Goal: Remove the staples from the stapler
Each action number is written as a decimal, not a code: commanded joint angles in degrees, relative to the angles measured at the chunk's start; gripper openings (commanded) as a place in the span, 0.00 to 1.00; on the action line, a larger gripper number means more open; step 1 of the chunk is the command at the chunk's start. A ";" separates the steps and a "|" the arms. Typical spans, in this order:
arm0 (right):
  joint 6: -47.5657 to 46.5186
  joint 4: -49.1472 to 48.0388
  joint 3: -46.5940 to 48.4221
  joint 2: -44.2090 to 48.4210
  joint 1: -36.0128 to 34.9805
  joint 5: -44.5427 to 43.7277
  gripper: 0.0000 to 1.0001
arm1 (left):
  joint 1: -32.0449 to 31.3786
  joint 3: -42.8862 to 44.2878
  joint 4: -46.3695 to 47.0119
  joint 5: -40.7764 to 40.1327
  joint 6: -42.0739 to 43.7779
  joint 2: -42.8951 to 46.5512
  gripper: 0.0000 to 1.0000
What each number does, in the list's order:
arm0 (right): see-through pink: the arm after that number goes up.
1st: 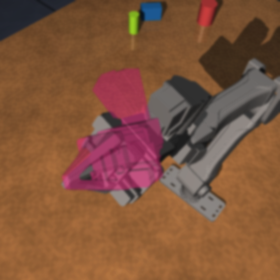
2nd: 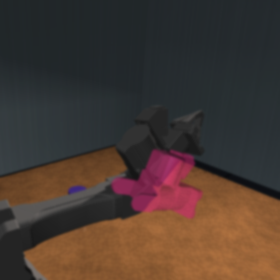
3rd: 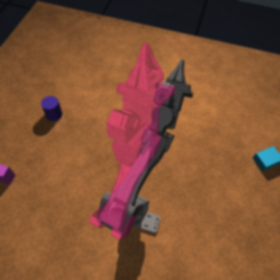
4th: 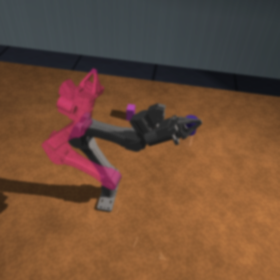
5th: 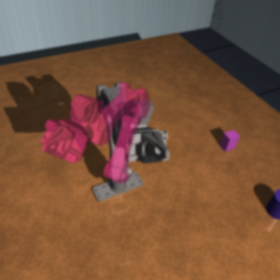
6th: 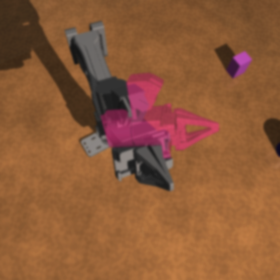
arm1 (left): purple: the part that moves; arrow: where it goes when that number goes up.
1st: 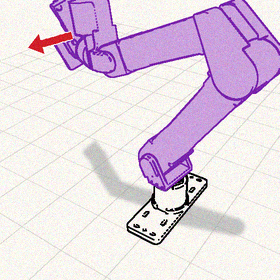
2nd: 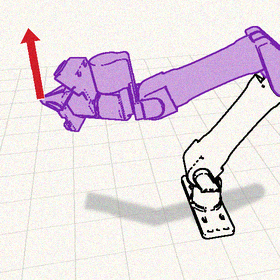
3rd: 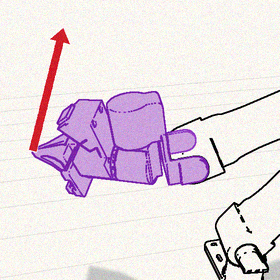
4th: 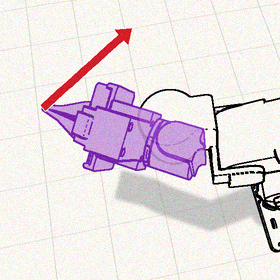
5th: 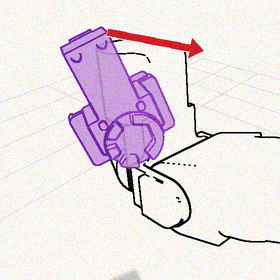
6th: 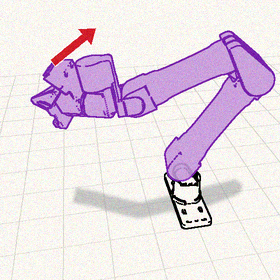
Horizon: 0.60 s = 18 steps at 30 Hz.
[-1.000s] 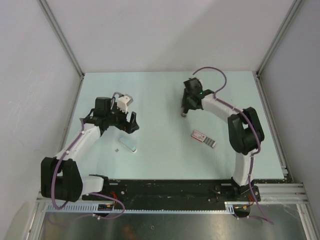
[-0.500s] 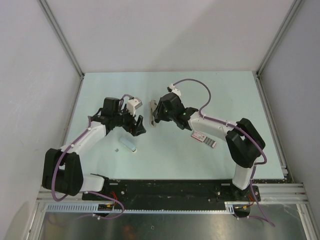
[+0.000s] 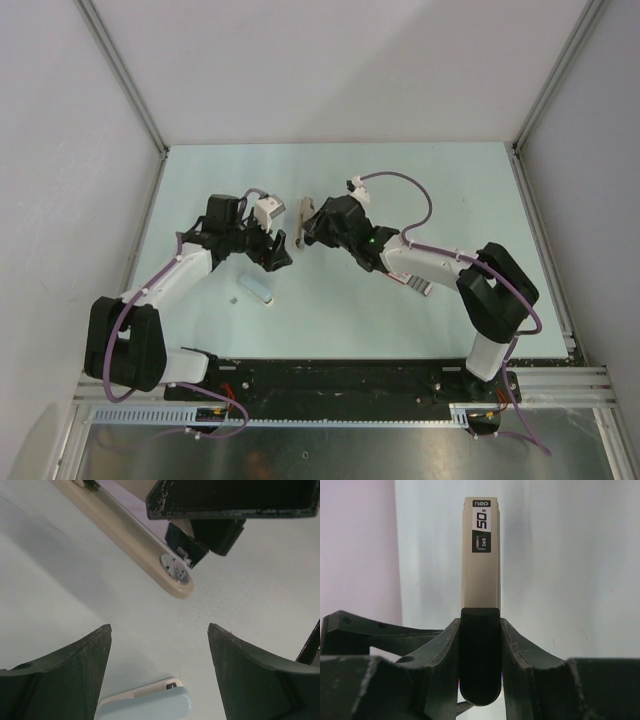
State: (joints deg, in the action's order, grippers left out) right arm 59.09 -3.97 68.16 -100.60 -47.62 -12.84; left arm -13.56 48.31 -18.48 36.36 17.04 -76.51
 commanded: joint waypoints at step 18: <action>3.97 -8.69 0.37 3.42 -3.73 -0.18 0.00 | -0.68 1.48 1.77 2.39 4.21 -1.55 0.45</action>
State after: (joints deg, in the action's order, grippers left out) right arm 62.13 -8.05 68.03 -100.60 -51.35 -12.86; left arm -13.89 48.38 -18.13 37.60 17.54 -78.46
